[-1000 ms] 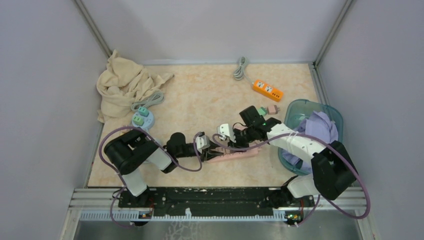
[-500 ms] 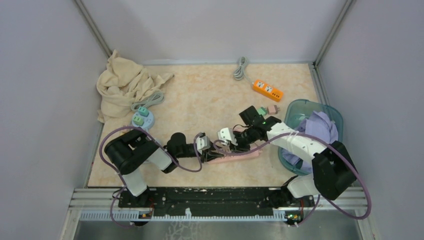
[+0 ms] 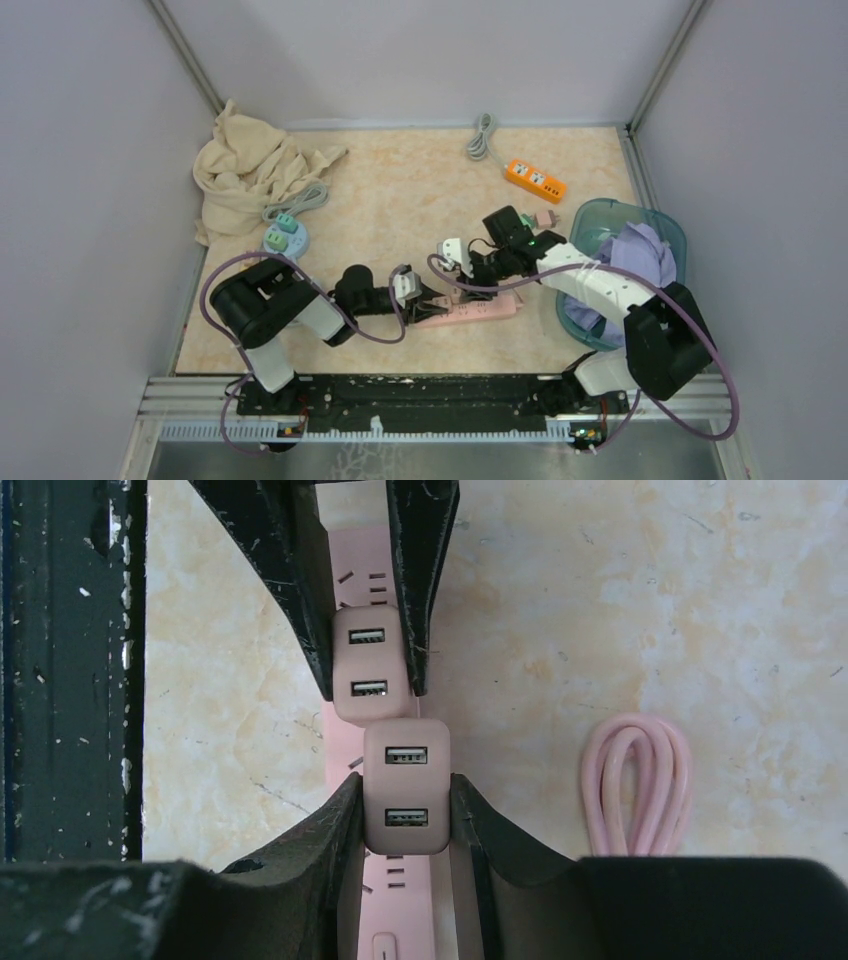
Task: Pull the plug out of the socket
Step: Remove the plug from the socket.
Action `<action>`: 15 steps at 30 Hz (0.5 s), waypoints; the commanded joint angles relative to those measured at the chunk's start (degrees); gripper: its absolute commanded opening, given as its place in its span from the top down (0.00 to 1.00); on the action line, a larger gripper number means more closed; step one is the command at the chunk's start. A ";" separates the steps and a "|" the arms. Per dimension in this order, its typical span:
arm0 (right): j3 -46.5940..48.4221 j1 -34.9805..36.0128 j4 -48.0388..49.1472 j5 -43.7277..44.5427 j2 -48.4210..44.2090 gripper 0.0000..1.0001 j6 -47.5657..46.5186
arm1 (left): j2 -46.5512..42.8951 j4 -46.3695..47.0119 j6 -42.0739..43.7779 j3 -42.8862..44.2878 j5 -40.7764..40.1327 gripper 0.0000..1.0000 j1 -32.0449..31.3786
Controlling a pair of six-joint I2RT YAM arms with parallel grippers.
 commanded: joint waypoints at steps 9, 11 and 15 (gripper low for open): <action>4.50 -5.29 2.73 -8.14 -4.76 1.00 -2.74 | 1.71 -4.31 1.68 -0.69 -0.69 0.99 0.26; 3.95 -7.27 5.11 -7.98 -5.66 1.00 0.11 | 1.68 -4.16 1.66 -0.76 -0.71 0.99 0.26; 0.91 -10.85 13.39 -4.70 -8.12 1.00 7.58 | 1.75 -3.62 1.57 -1.07 -0.88 0.99 0.31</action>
